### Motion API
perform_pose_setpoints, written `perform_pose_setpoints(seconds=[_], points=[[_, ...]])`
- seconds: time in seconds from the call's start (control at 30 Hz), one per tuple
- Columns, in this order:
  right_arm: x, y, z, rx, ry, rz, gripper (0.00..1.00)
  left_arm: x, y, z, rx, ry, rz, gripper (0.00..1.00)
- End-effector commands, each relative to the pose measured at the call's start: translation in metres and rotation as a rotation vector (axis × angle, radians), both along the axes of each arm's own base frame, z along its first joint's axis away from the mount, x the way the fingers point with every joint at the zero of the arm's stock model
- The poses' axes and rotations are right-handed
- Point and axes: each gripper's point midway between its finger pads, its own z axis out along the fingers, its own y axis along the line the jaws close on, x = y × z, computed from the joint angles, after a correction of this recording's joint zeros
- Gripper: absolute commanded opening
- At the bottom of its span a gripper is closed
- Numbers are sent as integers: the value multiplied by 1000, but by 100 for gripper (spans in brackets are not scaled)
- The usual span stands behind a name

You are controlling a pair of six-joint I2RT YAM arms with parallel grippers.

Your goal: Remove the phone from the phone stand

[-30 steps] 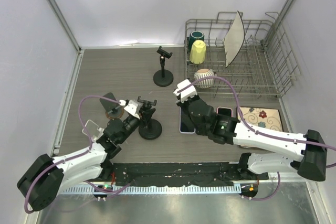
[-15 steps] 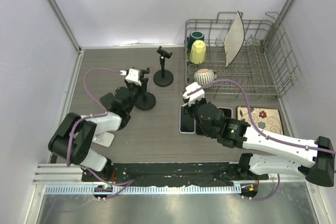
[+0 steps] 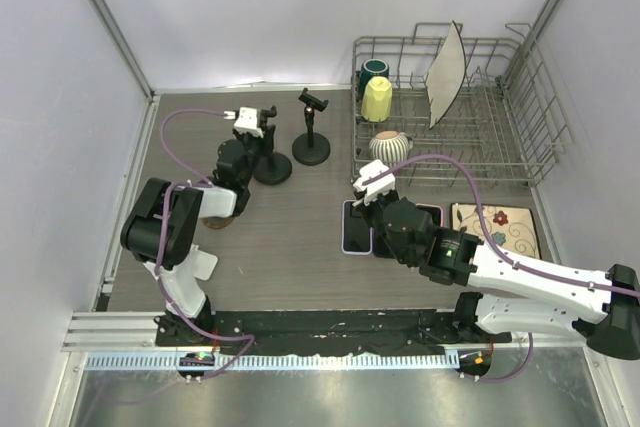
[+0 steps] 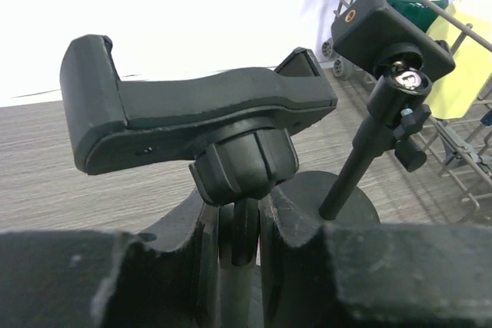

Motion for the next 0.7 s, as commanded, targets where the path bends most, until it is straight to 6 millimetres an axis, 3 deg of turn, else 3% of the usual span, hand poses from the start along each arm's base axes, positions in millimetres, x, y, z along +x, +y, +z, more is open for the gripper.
perform_pose_setpoints(seconds=[0.0, 0.13, 0.23, 0.37, 0.4, 0.47, 0.5, 0.53, 0.6, 0.67], points=[[0, 2, 33, 117, -49, -2, 1, -5, -5, 25, -60, -88, -26, 27], [-2, 2, 38, 149, -41, -2, 1, -22, -4, 34, -82, -96, -36, 66], [0, 0, 42, 184, -28, -31, 1, -42, -8, 48, -68, -110, -40, 81], [2, 3, 36, 183, 16, -62, 1, -65, -11, 50, -1, -75, -14, 90], [2, 3, 36, 188, 25, -67, 1, -75, -14, 61, -10, -94, -20, 91], [2, 5, 36, 221, 50, -83, 1, -85, -10, 52, -6, -43, 18, 92], [2, 6, 38, 234, 56, -86, 1, -96, -17, 61, -15, -54, 0, 93], [2, 7, 36, 253, 76, -95, 0, -104, -19, 50, 10, -16, -5, 93], [5, 7, 40, 277, 91, -126, 1, -122, -28, 61, 17, -35, -14, 94], [6, 7, 37, 296, 118, -156, 1, -137, -34, 55, 37, -15, -31, 94]])
